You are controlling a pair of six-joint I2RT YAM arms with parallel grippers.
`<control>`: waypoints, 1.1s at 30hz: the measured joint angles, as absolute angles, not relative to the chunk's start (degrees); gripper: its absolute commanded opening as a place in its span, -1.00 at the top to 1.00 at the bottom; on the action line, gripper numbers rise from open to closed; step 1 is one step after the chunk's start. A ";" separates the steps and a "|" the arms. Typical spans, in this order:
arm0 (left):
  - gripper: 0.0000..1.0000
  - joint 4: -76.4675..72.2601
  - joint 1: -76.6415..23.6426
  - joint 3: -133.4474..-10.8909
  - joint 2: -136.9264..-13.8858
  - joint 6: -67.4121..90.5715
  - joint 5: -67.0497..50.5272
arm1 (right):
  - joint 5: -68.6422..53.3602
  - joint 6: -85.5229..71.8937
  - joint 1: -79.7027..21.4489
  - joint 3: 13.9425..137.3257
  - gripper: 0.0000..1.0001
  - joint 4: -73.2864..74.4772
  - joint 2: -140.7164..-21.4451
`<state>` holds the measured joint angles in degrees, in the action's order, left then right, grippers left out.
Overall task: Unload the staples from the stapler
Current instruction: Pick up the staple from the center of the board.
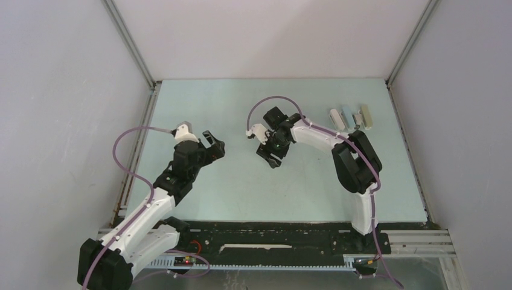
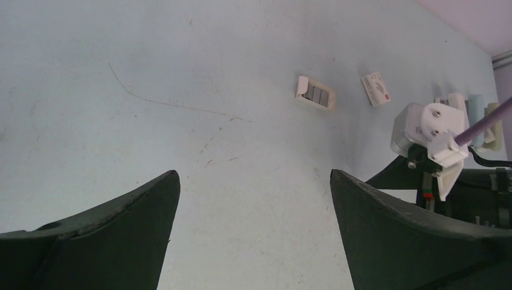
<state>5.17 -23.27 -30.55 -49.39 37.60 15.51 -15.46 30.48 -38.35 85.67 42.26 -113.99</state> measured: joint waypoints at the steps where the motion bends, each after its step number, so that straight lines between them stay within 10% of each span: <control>1: -1.00 5.17 -23.20 -30.39 -49.28 37.60 15.68 | -14.90 30.24 -38.54 86.63 -0.40 42.26 -114.98; 33: -1.00 5.23 -21.98 -29.74 -48.18 37.60 16.36 | -7.62 28.12 -40.93 88.97 0.42 42.28 -120.25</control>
<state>5.23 -21.98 -29.74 -48.18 37.60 16.36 -7.62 28.12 -40.93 88.97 42.28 -120.25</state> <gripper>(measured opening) 0.996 0.337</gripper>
